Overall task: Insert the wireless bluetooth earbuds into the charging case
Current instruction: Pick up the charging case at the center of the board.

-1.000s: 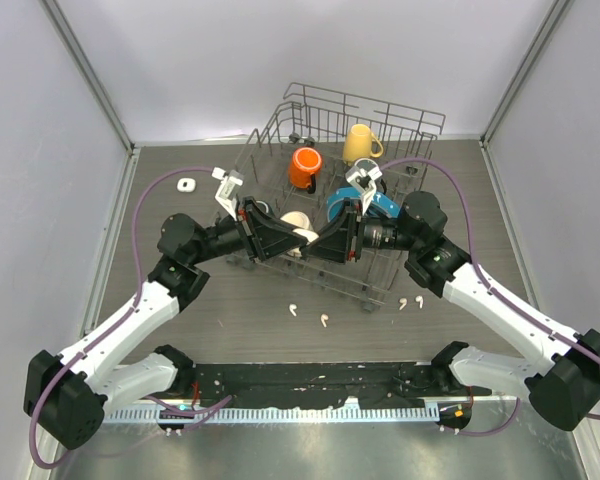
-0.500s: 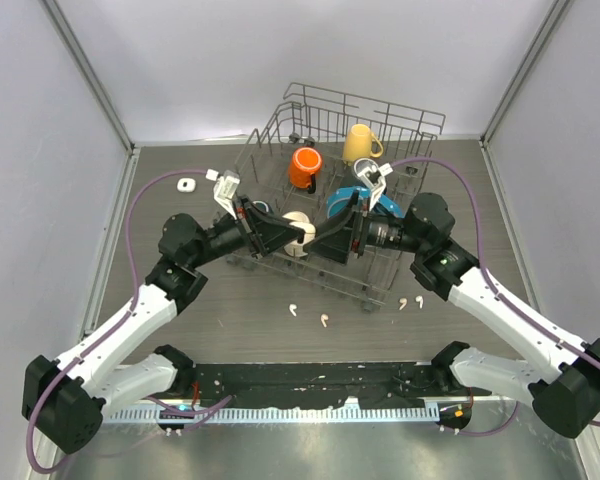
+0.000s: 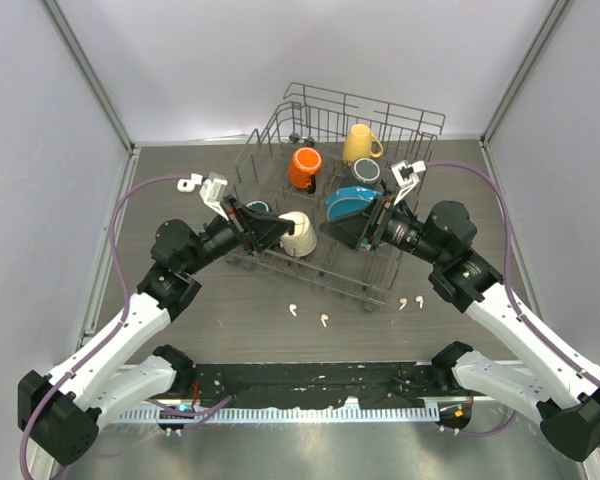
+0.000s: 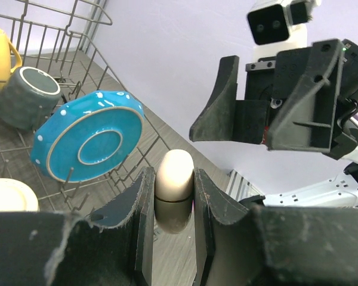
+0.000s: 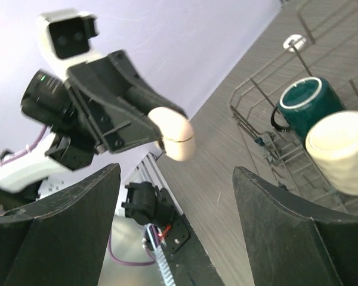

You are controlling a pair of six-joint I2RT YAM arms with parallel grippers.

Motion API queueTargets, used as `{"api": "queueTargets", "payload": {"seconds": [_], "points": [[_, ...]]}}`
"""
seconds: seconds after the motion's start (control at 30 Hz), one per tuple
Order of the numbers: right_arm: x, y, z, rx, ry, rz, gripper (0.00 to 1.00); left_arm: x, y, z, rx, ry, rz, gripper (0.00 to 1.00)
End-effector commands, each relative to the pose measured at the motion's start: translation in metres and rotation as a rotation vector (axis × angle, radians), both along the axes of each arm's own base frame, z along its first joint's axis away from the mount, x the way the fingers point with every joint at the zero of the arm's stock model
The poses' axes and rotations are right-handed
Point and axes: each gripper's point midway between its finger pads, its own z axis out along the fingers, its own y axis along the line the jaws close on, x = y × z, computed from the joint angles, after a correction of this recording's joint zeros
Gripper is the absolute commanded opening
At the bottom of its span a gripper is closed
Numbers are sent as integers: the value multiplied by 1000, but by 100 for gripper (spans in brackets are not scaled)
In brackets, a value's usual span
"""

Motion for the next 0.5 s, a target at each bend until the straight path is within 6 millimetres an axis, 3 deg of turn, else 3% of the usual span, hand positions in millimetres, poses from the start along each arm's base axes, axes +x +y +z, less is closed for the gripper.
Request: {"api": "queueTargets", "payload": {"seconds": [0.0, 0.03, 0.17, 0.33, 0.47], "points": [[32, -13, -6, 40, 263, -202, 81, -8, 3, 23, -21, -124, -20, 0], [32, -9, -2, 106, 364, -189, 81, -9, 2, 21, -9, -137, -28, 0], [26, 7, 13, 196, 417, -73, 81, -11, 0, 22, 18, -175, -46, 0], [30, 3, 3, 124, 337, -102, 81, -5, 0, 20, 25, -157, -21, 0], [37, -5, -11, 150, 429, -171, 81, -7, -5, 16, 34, -149, -59, 0]]}}
